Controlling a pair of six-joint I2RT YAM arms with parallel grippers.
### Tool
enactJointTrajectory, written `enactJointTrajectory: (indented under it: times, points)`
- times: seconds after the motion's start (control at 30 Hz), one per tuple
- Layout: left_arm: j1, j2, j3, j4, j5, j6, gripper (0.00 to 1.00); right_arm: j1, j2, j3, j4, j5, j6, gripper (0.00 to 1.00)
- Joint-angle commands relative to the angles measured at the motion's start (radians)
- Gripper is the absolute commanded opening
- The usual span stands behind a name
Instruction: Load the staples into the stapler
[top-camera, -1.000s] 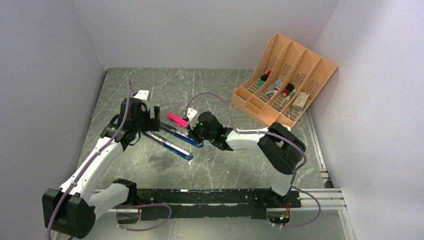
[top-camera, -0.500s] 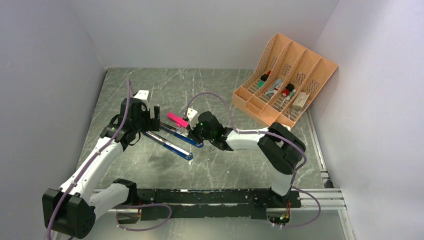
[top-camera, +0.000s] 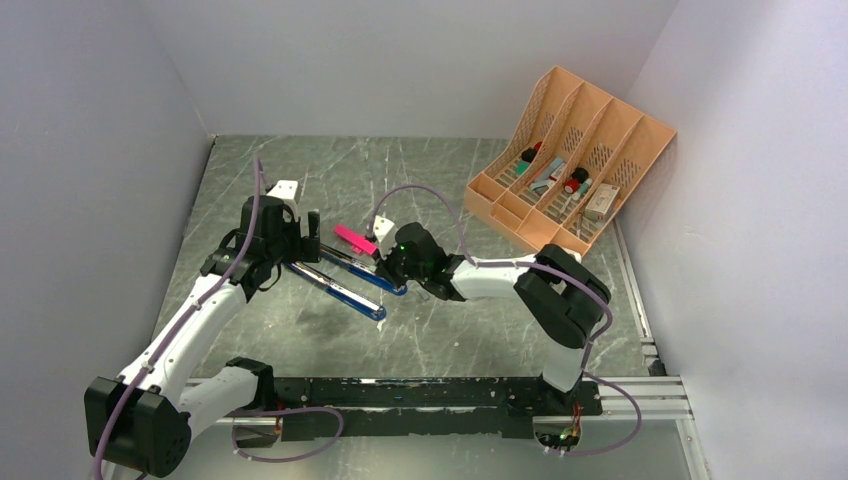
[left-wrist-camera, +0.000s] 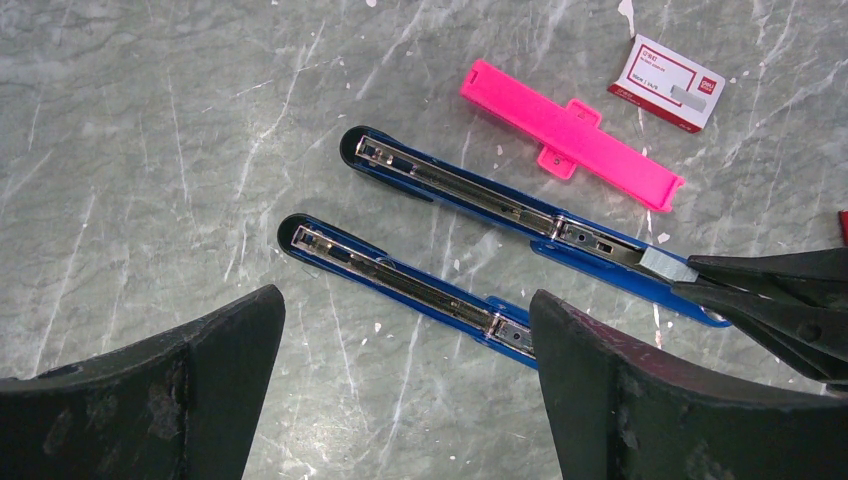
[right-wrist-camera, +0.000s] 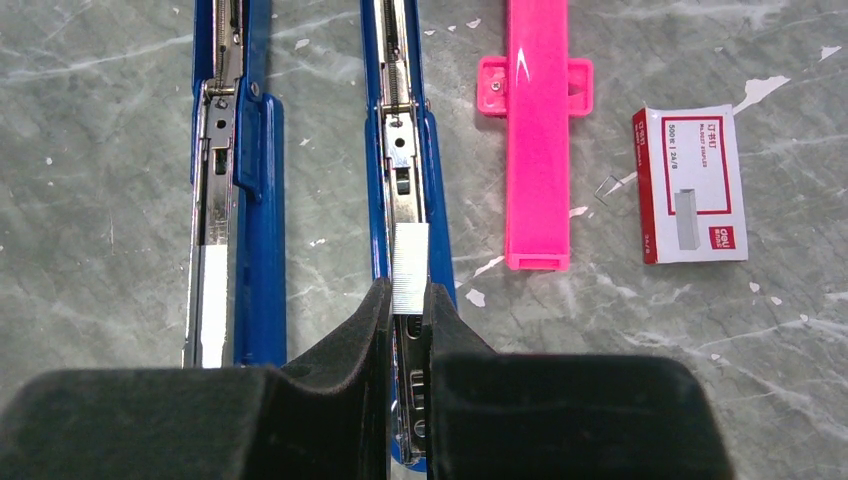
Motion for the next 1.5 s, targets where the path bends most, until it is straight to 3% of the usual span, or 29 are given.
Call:
enactJointTrajectory:
  times: [0.0, 1.47]
  points:
    - [0.001, -0.017, 0.006, 0.027, 0.022, 0.01, 0.96, -0.008, 0.015, 0.03, -0.013, 0.003, -0.006, 0.0]
    - [0.001, -0.016, 0.005, 0.026, 0.023, 0.011, 0.96, -0.007, 0.07, 0.122, -0.14, -0.01, -0.02, 0.0]
